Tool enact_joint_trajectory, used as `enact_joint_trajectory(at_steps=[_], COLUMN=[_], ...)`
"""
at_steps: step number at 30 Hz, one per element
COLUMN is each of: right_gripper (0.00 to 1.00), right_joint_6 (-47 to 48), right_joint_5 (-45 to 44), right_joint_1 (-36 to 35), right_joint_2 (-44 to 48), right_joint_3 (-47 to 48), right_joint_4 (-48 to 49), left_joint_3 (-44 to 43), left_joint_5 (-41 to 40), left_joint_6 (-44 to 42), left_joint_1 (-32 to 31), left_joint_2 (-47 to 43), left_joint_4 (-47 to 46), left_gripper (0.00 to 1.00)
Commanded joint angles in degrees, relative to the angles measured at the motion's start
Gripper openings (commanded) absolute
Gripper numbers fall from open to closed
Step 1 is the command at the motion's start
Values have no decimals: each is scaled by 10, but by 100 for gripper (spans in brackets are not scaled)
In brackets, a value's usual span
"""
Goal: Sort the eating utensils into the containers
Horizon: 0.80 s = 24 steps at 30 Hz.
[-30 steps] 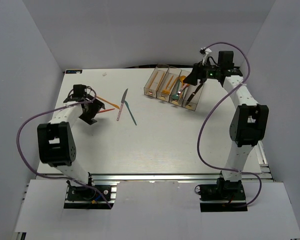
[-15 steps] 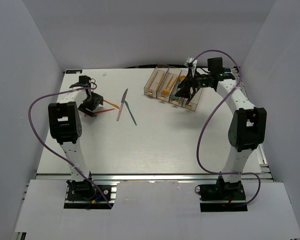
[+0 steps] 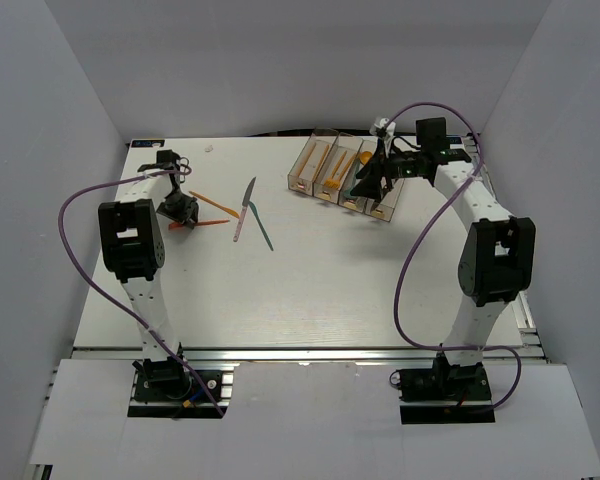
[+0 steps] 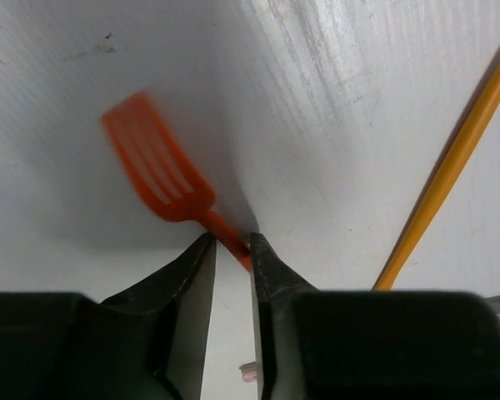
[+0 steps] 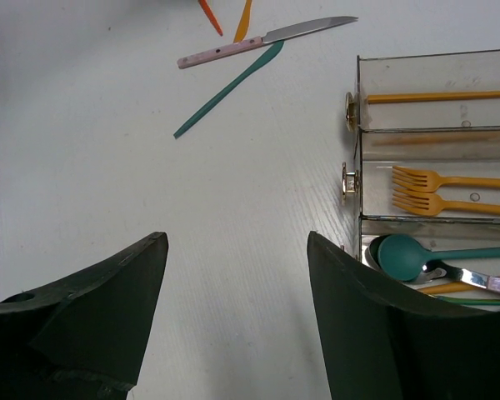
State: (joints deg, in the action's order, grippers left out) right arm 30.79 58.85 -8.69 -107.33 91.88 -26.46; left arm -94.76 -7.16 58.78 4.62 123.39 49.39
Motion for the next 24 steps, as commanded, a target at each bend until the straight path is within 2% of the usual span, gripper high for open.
enact_joint_trajectory(at_steps=[1,2,5,9,14,19,24], right_gripper=[74,74,74,74,74,74,74], right_joint_6=[-8,-8,-8,-9,-9,-10,1], right_joint_5=[14,15,16,21,22,21,10], right_joint_1=[2,1,1,1,-2,-5,-4], right_joint_2=[34,36,41,49,56,56,59], right_joint_3=[-11,-13,-17,-27,-38,-36,-25], right_joint_4=[28,28,28,26,27,29,26], left_joint_3=[12,15,22,21,20,27,30], left_joint_5=[-14,-15,-21,-28,-38,-28,28], left_joint_6=[-17,-20,-29,-47,-72,-83,-133], left_joint_1=[5,5,7,7,7,8,7], left_joint_2=[11,8,-3,-25,-51,-73,-104], left_joint_4=[16,16,15,12,4,-4,-49], left_gripper=[33,26,14,6,5,0,0])
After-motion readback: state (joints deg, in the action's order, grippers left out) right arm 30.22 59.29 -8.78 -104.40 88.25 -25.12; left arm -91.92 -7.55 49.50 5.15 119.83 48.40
